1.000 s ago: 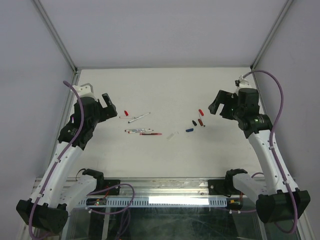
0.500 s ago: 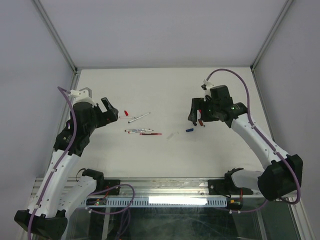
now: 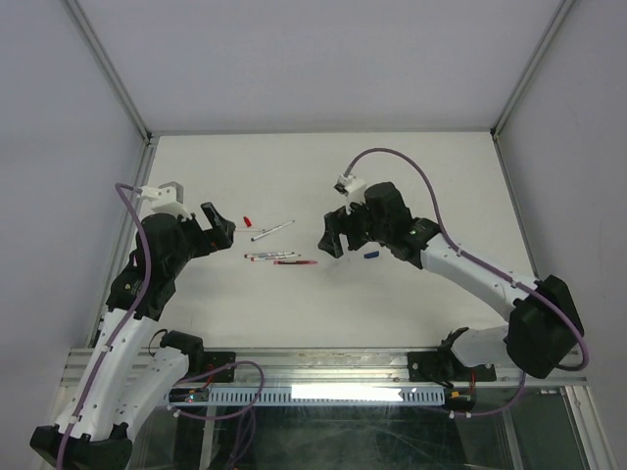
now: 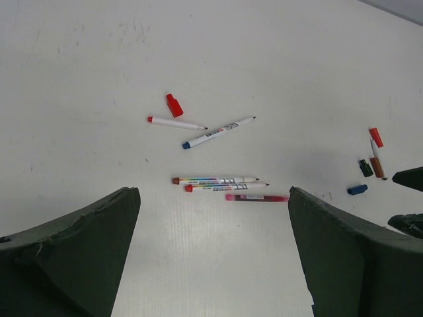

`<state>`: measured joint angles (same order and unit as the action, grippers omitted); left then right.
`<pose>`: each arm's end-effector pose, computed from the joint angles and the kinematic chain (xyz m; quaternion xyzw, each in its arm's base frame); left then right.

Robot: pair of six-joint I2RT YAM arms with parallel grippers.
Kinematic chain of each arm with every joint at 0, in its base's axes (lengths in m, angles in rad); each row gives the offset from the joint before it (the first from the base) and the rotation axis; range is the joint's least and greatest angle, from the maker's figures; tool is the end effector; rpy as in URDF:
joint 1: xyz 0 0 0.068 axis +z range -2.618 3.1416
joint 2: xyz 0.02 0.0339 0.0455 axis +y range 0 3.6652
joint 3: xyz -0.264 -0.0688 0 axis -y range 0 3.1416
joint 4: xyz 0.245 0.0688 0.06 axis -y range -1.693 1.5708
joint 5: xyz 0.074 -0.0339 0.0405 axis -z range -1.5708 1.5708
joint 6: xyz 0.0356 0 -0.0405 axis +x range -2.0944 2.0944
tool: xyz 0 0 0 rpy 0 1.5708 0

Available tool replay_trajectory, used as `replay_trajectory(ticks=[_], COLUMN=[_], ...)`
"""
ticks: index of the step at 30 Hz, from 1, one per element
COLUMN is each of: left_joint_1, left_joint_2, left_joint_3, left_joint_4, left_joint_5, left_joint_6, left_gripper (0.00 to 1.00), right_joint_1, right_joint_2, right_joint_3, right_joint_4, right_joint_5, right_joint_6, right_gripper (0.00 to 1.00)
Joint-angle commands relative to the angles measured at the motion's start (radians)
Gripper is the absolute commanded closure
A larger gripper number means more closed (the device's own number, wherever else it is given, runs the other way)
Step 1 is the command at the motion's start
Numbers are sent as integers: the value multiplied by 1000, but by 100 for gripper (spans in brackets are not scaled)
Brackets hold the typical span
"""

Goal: Insert the pens into the pen caps
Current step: Pick up the pen from the center of the board.

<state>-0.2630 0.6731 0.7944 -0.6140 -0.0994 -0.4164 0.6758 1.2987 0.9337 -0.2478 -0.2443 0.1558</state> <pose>0.1418 -0.0345 0.3155 -0.0911 0.8527 -0.1306 0.4976 0.2194 0.1869 0.2740 -0.2807 0.8368 0.2837 0.3748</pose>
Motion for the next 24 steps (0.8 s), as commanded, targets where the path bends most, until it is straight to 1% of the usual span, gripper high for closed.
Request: replay_trajectory(ticks=[1, 4, 7, 9, 13, 18, 24], left_joint_1=[-8, -9, -9, -9, -8, -8, -9], left_joint_2=[13, 21, 16, 5, -15, -28, -32], left_joint_3=[-18, -32, -31, -33, -35, -34, -30], left_joint_4=[108, 115, 113, 111, 110, 102, 92], left_joint_5=[41, 45, 42, 38, 27, -7, -34], left_joint_6=[31, 35, 46, 46, 46, 39, 35], left_gripper=[1, 1, 1, 1, 1, 1, 1], right_joint_1=[37, 69, 119, 140, 164, 169, 169], right_joint_2=[94, 170, 243, 296, 385, 451, 488], right_joint_3=[75, 99, 139, 176, 226, 260, 271], right_joint_4=[125, 105, 50, 10, -15, -43, -66], right_joint_5=[-153, -248, -256, -254, -236, -217, -185], right_joint_6=[-186, -319, -456, -522, -594, -670, -757], right_gripper=[18, 20, 23, 27, 39, 43, 47])
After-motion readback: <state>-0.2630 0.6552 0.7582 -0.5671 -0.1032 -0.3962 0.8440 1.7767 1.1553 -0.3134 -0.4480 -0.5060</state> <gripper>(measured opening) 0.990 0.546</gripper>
